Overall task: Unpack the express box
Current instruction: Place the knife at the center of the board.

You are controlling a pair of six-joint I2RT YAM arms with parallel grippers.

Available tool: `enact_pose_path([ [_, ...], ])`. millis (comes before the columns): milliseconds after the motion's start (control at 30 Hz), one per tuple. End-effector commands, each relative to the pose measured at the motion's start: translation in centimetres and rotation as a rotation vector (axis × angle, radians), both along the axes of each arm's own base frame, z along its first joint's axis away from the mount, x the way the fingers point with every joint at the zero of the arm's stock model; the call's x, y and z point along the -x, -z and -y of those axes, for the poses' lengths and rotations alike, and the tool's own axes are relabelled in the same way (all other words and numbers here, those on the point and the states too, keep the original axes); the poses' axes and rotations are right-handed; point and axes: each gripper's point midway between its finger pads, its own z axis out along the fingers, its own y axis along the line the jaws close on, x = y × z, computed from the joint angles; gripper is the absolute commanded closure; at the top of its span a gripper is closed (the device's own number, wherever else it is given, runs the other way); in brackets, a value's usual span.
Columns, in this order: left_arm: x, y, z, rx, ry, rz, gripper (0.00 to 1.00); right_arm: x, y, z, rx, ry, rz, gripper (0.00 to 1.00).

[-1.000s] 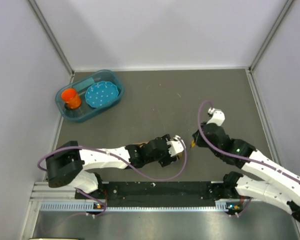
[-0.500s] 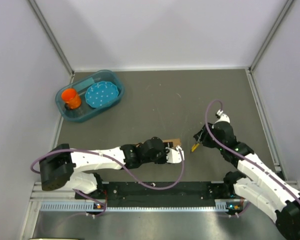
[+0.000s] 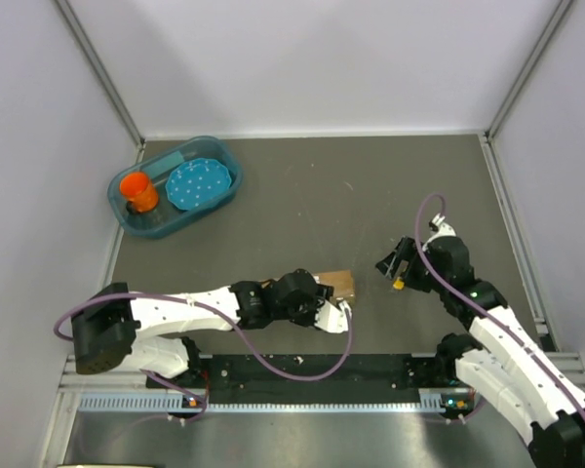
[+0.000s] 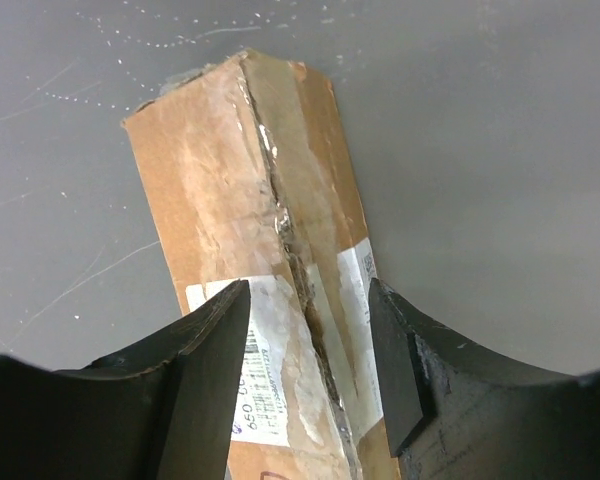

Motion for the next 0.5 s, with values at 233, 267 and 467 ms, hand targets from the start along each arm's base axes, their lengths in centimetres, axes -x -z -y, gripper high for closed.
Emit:
enact_pose_path([
  [233, -0.5, -3.0, -1.0, -0.023, 0.036, 0.040, 0.45, -5.6, -7.7, -3.9, -0.105, -0.128, 0.201, 0.56],
  [267, -0.5, -3.3, -1.0, -0.024, 0.035, 0.041, 0.45, -6.7, -8.0, -4.9, -0.126, -0.159, 0.220, 0.67],
  [467, -0.5, -2.9, -1.8, -0.054, 0.018, 0.017, 0.45, -13.2, -7.1, -11.3, -0.228, -0.380, 0.263, 0.68],
])
